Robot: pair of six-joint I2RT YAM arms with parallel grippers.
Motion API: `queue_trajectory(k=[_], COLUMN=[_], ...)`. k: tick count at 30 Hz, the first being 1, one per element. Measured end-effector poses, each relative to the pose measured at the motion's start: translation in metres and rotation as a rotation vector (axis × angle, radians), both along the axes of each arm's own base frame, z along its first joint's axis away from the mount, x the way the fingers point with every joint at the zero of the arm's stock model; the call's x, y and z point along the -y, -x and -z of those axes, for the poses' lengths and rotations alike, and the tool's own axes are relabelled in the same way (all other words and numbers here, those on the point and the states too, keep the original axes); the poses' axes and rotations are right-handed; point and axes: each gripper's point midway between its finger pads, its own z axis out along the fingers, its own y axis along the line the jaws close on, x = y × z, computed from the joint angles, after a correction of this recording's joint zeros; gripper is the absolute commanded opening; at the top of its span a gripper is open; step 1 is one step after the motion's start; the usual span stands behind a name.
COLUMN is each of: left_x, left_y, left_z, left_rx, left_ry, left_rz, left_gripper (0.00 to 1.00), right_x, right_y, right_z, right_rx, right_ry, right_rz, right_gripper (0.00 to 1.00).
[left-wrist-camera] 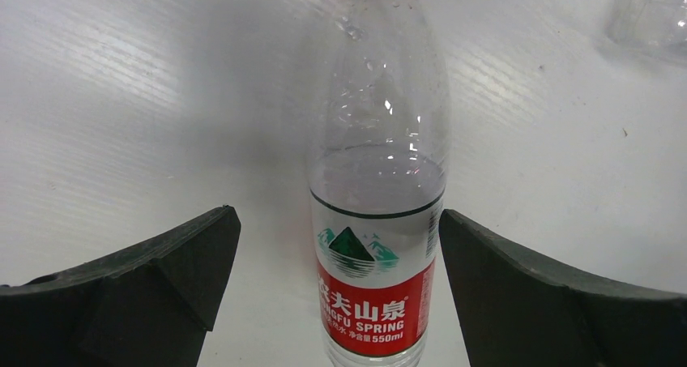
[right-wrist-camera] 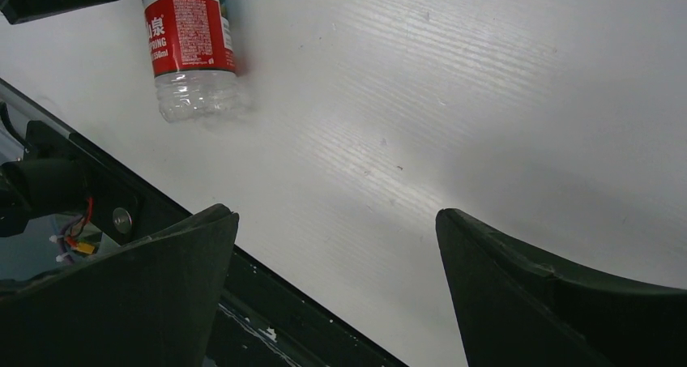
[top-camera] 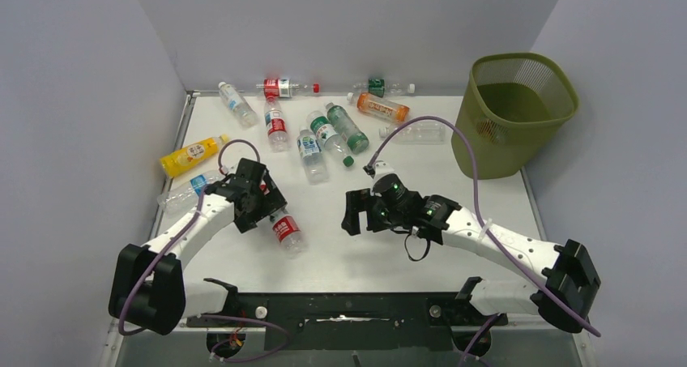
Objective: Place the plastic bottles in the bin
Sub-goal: Pick up the plastic bottle at the center of the board.
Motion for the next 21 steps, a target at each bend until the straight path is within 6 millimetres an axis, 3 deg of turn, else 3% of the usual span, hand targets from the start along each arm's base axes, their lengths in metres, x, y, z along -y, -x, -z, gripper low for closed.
queue_trajectory(k=[5,13,21], left_x=[0.002,0.006,0.016], left_y=[-0.007,-0.016,-0.018], left_z=[0.007,0.005,0.005], left_rx=[0.0,0.034,0.064], left_ry=[-0.003,0.014,0.072], left_rz=[0.0,0.008,0.025], left_gripper=[0.94,0.55,0.48], right_x=[-0.006,-0.004,-0.005], right_y=[0.007,0.007,0.007], right_z=[0.005,0.008,0.012], right_rx=[-0.012,-0.005,-0.012], right_ry=[0.009,0.034,0.041], right_rz=[-0.002,0.008,0.011], right_gripper=[1.0,0.99,0.99])
